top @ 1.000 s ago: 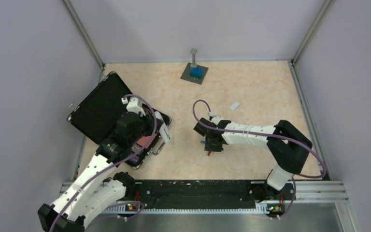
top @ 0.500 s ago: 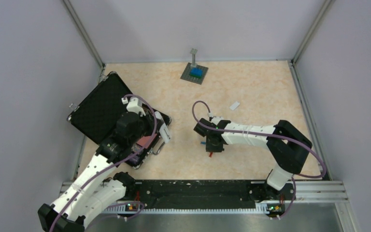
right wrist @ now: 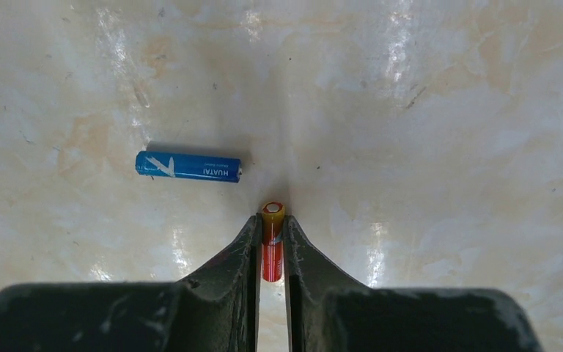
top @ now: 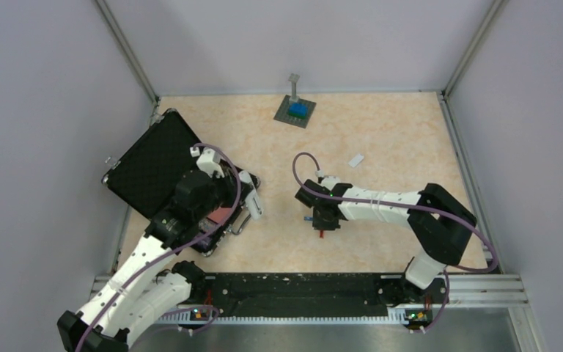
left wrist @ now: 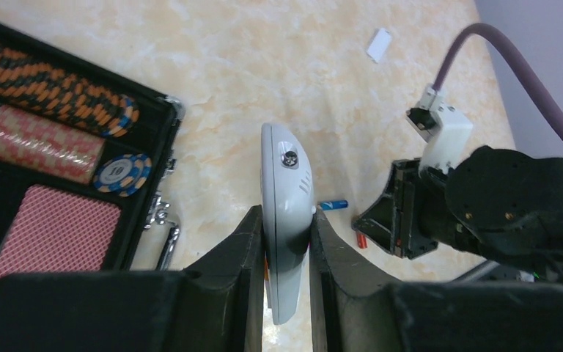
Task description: Load the batteries into the remote control
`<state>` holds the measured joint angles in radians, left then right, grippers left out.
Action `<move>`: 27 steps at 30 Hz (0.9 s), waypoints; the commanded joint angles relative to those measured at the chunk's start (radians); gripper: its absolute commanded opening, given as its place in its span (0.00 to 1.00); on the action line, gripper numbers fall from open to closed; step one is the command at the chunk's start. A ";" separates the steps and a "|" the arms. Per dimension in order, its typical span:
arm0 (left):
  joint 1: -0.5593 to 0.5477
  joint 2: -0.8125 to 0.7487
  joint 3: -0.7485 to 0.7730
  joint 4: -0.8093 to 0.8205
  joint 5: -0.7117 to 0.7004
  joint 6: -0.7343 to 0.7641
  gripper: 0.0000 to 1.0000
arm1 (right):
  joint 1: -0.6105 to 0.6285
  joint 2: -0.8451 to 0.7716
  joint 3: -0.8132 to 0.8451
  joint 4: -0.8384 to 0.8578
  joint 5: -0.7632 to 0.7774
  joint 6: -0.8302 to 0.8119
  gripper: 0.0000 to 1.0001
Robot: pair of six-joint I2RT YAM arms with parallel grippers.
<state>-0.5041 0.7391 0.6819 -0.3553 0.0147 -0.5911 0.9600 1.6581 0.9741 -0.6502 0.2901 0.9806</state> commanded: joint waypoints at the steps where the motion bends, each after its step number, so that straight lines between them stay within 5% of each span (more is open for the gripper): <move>1: 0.003 -0.064 -0.023 0.151 0.192 0.107 0.00 | 0.011 -0.097 -0.034 0.053 0.059 0.034 0.12; 21: 0.003 -0.105 -0.029 0.244 0.642 0.299 0.00 | 0.011 -0.204 -0.119 0.169 0.033 -0.056 0.13; 27: 0.004 -0.045 0.001 0.207 0.615 0.274 0.00 | 0.011 -0.173 -0.121 0.142 0.020 -0.062 0.15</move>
<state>-0.5034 0.6670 0.6342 -0.1810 0.6170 -0.3145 0.9600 1.4803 0.8570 -0.5091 0.3164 0.9360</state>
